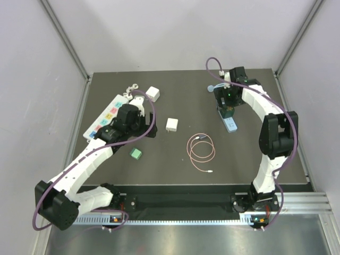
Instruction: Insert the plug
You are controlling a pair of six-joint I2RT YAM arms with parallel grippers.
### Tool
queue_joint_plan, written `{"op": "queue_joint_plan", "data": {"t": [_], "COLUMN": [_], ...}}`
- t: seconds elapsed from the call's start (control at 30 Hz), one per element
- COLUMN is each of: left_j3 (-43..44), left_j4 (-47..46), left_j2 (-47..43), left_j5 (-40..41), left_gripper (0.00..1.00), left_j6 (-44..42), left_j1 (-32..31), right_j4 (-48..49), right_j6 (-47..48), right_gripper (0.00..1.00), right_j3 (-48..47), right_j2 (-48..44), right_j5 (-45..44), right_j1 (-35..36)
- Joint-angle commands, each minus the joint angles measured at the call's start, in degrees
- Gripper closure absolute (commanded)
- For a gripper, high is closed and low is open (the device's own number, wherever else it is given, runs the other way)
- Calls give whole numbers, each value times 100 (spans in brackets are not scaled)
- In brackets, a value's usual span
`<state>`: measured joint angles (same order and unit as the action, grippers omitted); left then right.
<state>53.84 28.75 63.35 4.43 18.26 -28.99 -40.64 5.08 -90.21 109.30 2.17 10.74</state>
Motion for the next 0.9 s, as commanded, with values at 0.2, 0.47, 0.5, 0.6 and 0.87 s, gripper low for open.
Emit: {"op": "queue_joint_plan", "data": {"t": [0.2,0.47,0.5,0.6,0.87], "left_j3": [1128,454,347,179,1935], "left_j4": [920,1432,1127,388,25], "left_j2": [598,626,608,931,2953], "left_j5": [453,1148,1113,61,84], "left_gripper": [10,12,17,22,10], "left_j6": [422,1995,2101,1577,249], "left_j1": [-19,227,219,219,-308], "right_j4": [38,1057,1085,1181,1744], "right_j6": [-270,-1061,-1149,-1466,-2090], "right_gripper": [0,0,0,0,0], "right_j3": [703,2306,2455,2631,3509], "right_j2": [-1488,-3220,-3309,-3607,-4645], "right_j5": [388,-15,-41,-7,-112], "right_j1": [77,1148,1297,1535,1721]}}
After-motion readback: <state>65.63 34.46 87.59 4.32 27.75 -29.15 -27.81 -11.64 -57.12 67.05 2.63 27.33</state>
